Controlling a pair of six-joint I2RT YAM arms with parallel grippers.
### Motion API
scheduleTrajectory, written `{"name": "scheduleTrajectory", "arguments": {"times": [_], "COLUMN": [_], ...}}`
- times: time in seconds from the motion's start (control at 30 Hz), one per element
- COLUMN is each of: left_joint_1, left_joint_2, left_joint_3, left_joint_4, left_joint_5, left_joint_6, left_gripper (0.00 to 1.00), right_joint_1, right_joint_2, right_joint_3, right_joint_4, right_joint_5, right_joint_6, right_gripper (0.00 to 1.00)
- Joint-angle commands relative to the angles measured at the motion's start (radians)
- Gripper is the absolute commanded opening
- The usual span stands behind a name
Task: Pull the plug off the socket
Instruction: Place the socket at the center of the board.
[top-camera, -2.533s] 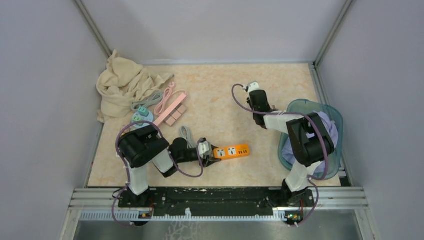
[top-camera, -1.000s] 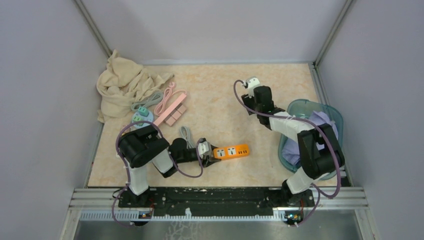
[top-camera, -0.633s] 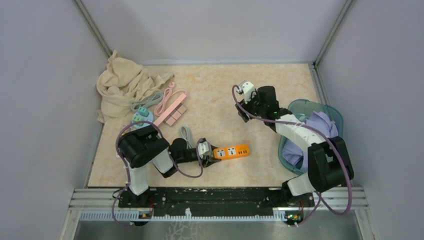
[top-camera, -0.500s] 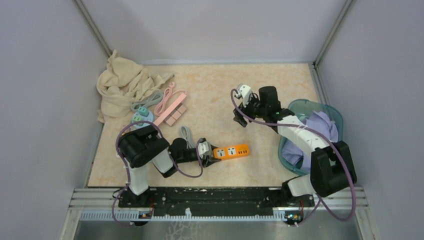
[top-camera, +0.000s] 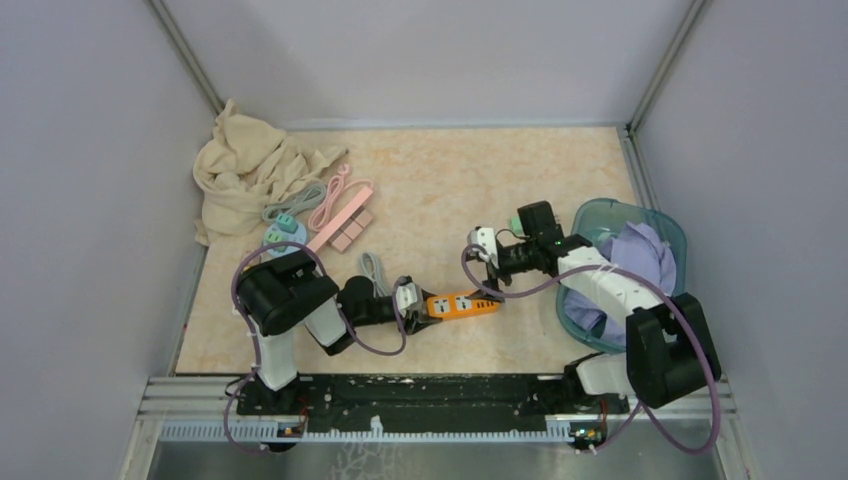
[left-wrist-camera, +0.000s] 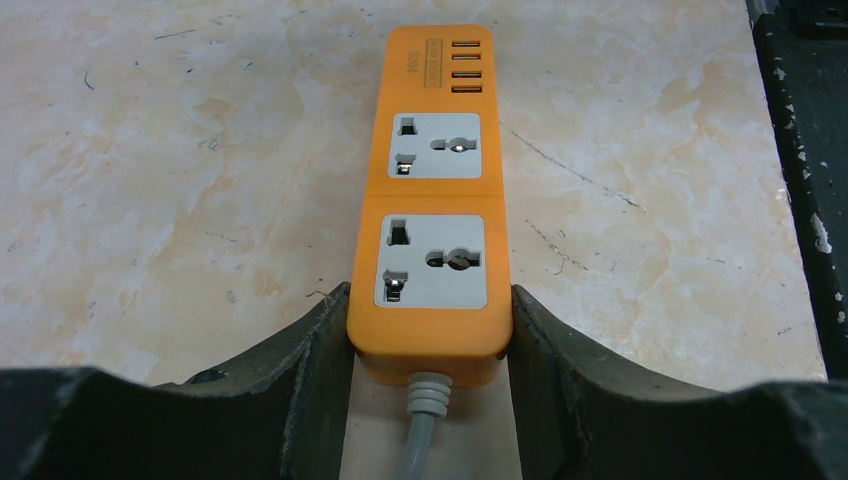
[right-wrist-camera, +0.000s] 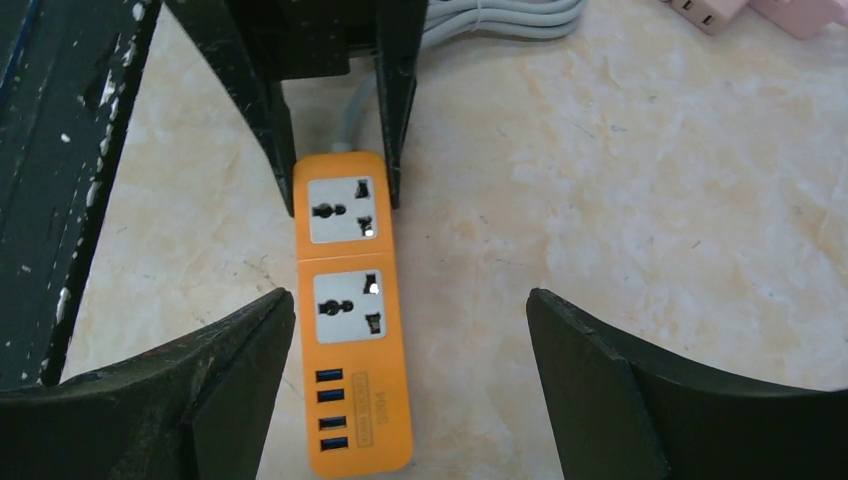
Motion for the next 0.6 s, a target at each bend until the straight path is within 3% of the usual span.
{"name": "scheduleTrajectory", "arguments": {"times": [0.0,0.57], "left_joint_1": [0.007,0.008], "left_joint_2": [0.014,0.014], "left_joint_3": [0.004,-0.001], "left_joint_4": [0.041,0.047], "left_joint_5": [0.022,0.021], "left_joint_6": [-0.008,-0.008], "left_gripper": [0.04,0.04], "right_joint_1": [0.024,0.259], "right_joint_2": [-0.017,0.136], "right_joint_3": [-0.008,0.009], "right_joint_4": [-0.054,-0.032], "right_joint_5": [-0.063,0.270], "right_joint_6": [-0.229,-0.223], "right_gripper": [0.86,0.84]}}
